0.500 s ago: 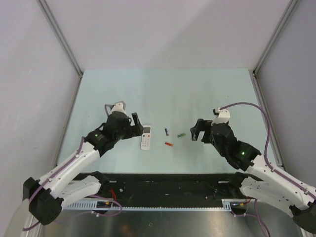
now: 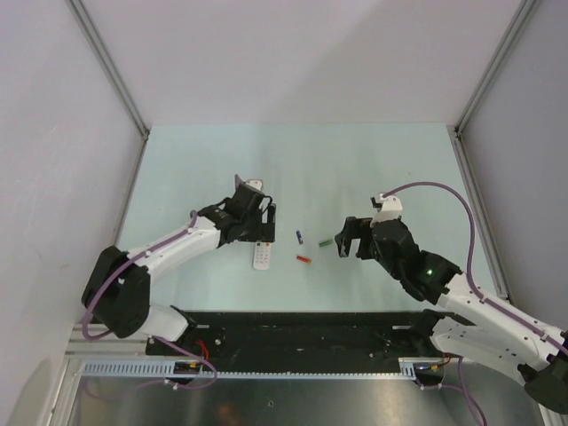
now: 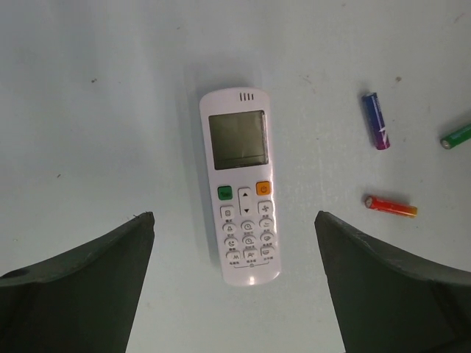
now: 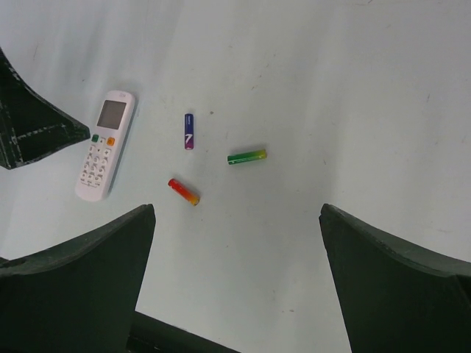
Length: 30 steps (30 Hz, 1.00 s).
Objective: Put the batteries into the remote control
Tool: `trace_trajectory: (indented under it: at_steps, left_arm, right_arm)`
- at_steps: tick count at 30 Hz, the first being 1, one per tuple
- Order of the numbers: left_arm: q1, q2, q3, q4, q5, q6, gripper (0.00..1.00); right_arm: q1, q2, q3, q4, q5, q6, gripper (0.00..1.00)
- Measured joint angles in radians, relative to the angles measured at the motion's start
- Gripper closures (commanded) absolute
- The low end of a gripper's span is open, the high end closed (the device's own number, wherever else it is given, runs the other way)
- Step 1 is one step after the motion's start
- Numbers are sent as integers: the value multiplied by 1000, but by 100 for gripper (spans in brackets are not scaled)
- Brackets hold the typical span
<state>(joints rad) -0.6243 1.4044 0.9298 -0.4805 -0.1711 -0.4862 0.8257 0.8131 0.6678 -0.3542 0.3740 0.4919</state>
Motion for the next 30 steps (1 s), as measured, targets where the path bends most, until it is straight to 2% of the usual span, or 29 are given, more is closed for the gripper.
trace_trajectory:
  at_steps: [3,9,12,17,24,30]
  left_arm:
    - [0,30,3,-3,-2,31,0]
    - [0,113,70,2,-2,84,1]
    - [3,157,78,6,-1,93,10]
    - [10,216,78,4,-2,95,14]
    - [11,273,114,0,-2,94,27]
    - [11,322,135,3,-9,94,28]
  right_arm:
    - [0,1,0,0,-4,0,0]
    - [2,1,0,0,-16,1,0]
    - [2,2,0,0,-21,4,0]
    - [5,10,0,0,-25,6,0]
    - [12,18,0,3,-33,6,0]
    - [16,21,0,2,-43,6,0]
